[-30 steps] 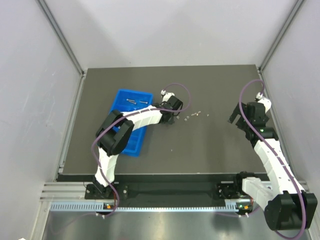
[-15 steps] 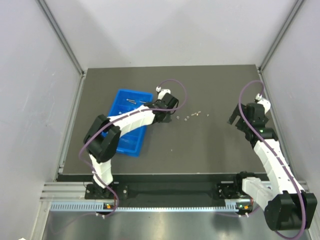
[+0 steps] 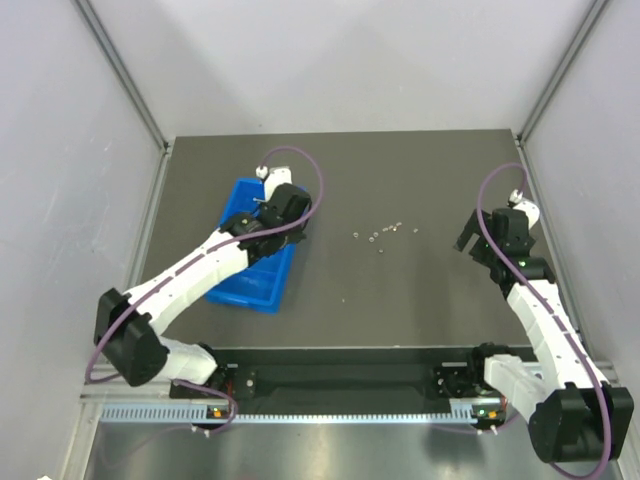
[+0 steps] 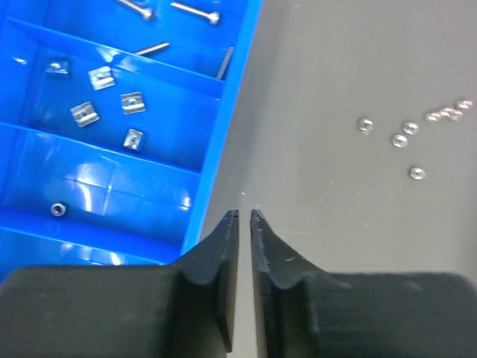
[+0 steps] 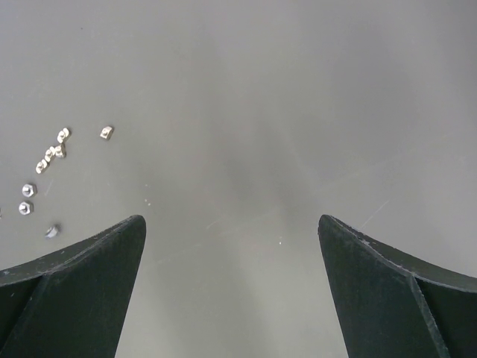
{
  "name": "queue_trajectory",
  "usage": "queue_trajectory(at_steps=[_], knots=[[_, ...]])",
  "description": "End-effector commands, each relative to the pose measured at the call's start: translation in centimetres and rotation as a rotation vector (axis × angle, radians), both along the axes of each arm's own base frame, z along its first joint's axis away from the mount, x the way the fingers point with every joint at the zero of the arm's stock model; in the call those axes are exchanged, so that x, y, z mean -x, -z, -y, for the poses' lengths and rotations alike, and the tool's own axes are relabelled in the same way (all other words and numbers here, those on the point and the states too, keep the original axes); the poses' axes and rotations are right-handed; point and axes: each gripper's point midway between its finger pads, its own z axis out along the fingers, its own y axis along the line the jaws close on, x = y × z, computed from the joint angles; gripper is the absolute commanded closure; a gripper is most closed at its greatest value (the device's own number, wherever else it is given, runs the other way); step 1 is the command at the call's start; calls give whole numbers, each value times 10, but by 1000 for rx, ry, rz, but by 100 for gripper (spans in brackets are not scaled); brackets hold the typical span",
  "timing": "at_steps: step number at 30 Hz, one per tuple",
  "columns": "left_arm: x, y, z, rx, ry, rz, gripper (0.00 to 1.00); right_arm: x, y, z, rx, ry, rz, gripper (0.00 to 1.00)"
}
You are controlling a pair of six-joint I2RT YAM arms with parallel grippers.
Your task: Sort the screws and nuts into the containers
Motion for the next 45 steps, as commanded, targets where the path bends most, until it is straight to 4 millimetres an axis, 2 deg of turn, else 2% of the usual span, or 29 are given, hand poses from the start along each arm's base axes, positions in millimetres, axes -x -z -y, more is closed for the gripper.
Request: queue_trajectory(at_steps=[1,3,4,9,10,12,13,16,19,23,24,25,28,36,39,45], knots=[[5,-8,15,63,83,15,82,-7,-8,-2,-20,1,46,0],[8,-5,31,63,127,11,76,-7,-5,-3,-22,-5,38,0],[5,2,40,56,139,-3,69,-6,-4,-3,-25,-4,37,0],[6,28,103,97,255,-36,55,-3,-4,-2,-20,-7,43,0],[0,39,116,90,258,-53,54,-3,-5,-1,-17,-4,48,0],[-2,49,139,79,282,-63,52,-2,-9,0,-10,-2,53,0],[-4,58,160,61,312,-69,51,-2,-12,1,-1,-3,58,0],[-8,77,197,42,369,-87,50,-1,-16,4,18,1,63,0],[-18,98,218,9,414,-99,49,1,-17,4,19,0,58,0],[-30,116,226,-40,402,-107,49,3,-19,4,18,1,69,0],[-31,128,226,-62,398,-126,49,3,-19,4,18,0,69,0],[-34,124,232,-54,401,-115,50,3,-20,4,15,1,72,0],[-38,133,235,-69,387,-122,50,3,-20,4,16,1,74,0],[-41,154,228,-123,352,-141,57,2,-18,4,18,0,67,0],[-38,156,226,-134,345,-149,63,2,-18,4,18,3,69,0],[-29,163,219,-168,341,-174,67,3,-18,5,21,6,66,0]])
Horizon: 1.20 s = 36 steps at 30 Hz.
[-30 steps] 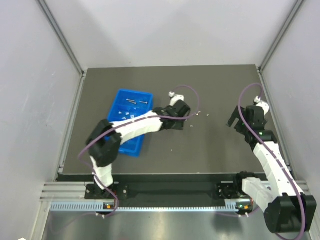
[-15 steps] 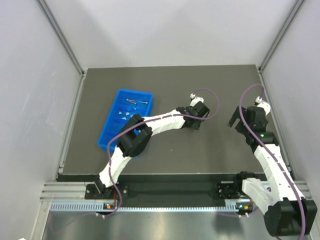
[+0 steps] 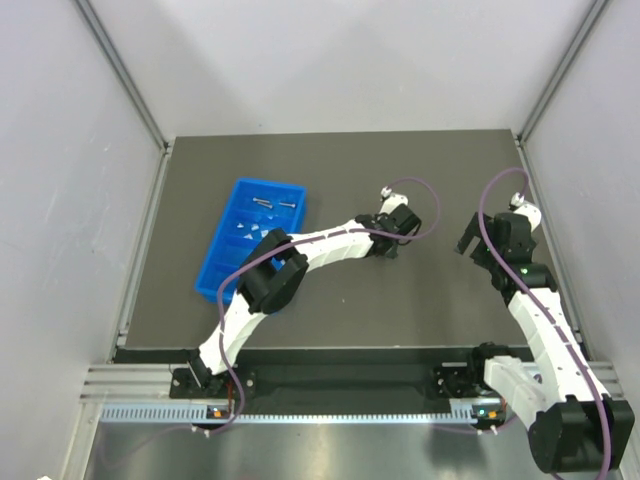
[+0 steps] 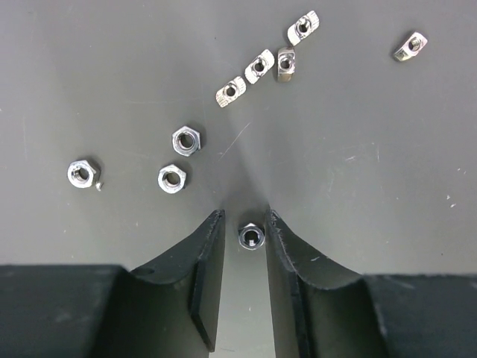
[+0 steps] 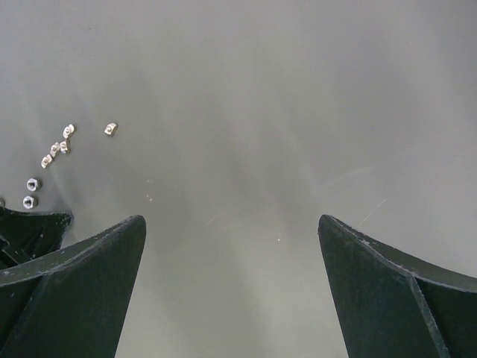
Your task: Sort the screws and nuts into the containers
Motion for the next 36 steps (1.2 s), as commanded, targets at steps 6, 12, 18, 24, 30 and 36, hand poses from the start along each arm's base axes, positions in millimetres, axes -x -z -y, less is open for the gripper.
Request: queue_trajectory(at_steps=[6,12,18,24,30,36], knots=[[14,10,-9,-59,-7,-32,67,-3,-14,6,16,22,36,0],[16,11,-10,-65,-12,-37,68,-3,-13,6,18,24,33,0],[19,15,-8,-62,-8,-51,81,-2,-13,7,18,27,34,0],[17,6,-6,-51,0,-37,92,-2,-13,7,19,26,33,0],[11,-45,-10,5,-23,37,91,-2,-12,5,11,25,33,0],[21,-77,-30,27,-41,57,91,-2,-8,1,-9,12,28,0]])
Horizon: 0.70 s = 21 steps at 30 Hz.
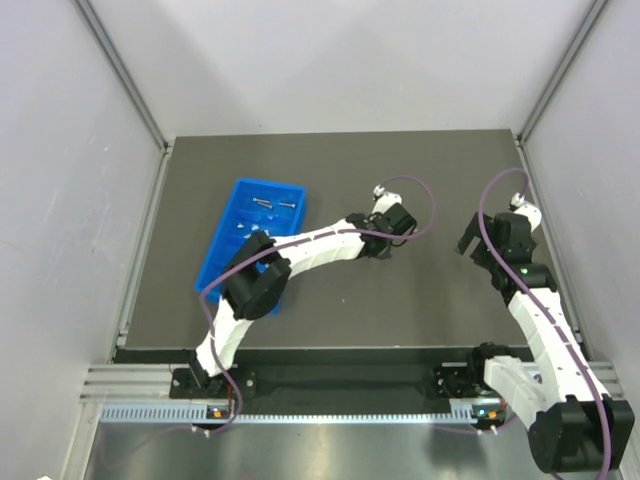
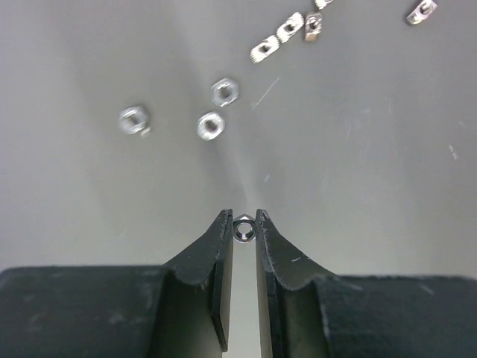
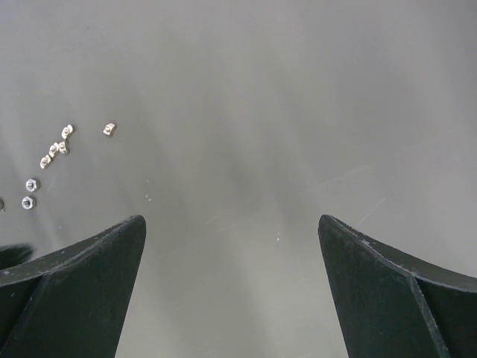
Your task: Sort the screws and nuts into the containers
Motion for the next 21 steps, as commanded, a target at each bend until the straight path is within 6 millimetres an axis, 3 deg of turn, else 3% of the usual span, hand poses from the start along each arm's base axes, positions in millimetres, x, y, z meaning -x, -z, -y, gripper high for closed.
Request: queue_trajectory(at_steps=[1,5,11,14,17,21], knots=[[4,-55,-16,48,-26,60,91,-2,-7,1,-11,8,26,0],[12,-59,-39,41,-63,52,91,-2,-7,-1,-20,6,30,0],[12,-82,-104,63,-199,59,91,-4,-8,-2,-25,0,33,0],[12,-105,-158,65,-304,104,90,-5,-7,-4,-32,-9,30,0],[12,-115,-209,67,-410,114,90,-7,-6,-6,-37,-16,30,0],[13,-111,-272,46,-551,124,89,-8,-4,-7,-42,-22,22,0]])
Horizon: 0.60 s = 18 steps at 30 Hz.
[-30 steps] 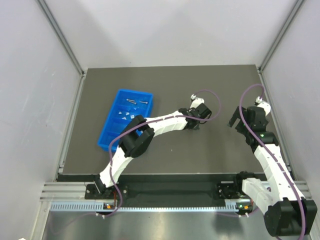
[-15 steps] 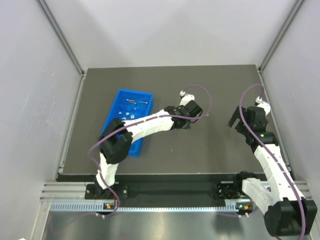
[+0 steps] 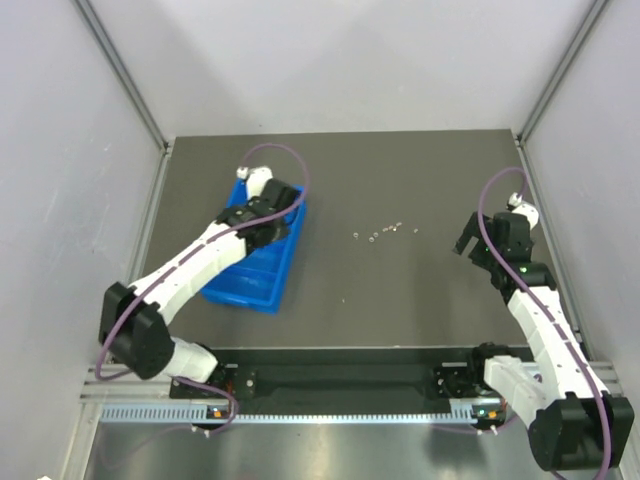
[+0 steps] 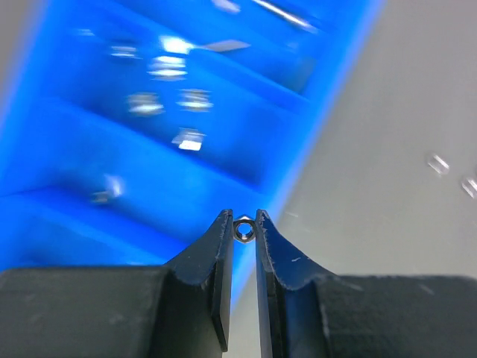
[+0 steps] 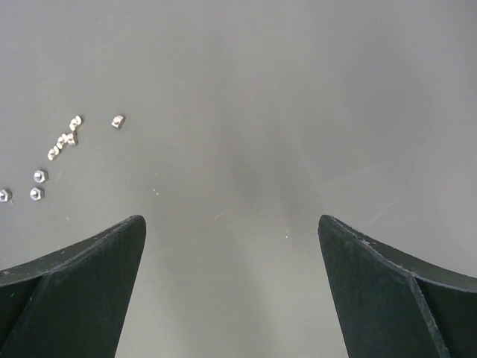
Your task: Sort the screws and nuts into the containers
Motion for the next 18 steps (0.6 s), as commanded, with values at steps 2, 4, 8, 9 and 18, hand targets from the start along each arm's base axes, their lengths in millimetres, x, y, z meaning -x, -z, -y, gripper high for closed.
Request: queue_trajectory(at_steps=[2,4,8,9,18], knots=[[19,8,-55,-48,-126,-22,89,-7,-6,-1,-20,4,28,0],[20,15,-67,-48,-164,-31,89,-7,-5,-1,-19,5,25,0],[25,42,-87,-59,-221,-75,89,-10,-4,-2,-20,-2,20,0],[23,44,-89,-51,-235,-72,89,-10,-4,-2,-22,-2,17,1],[6,26,-84,-40,-218,-5,62,-14,-9,-2,-16,-9,28,0]])
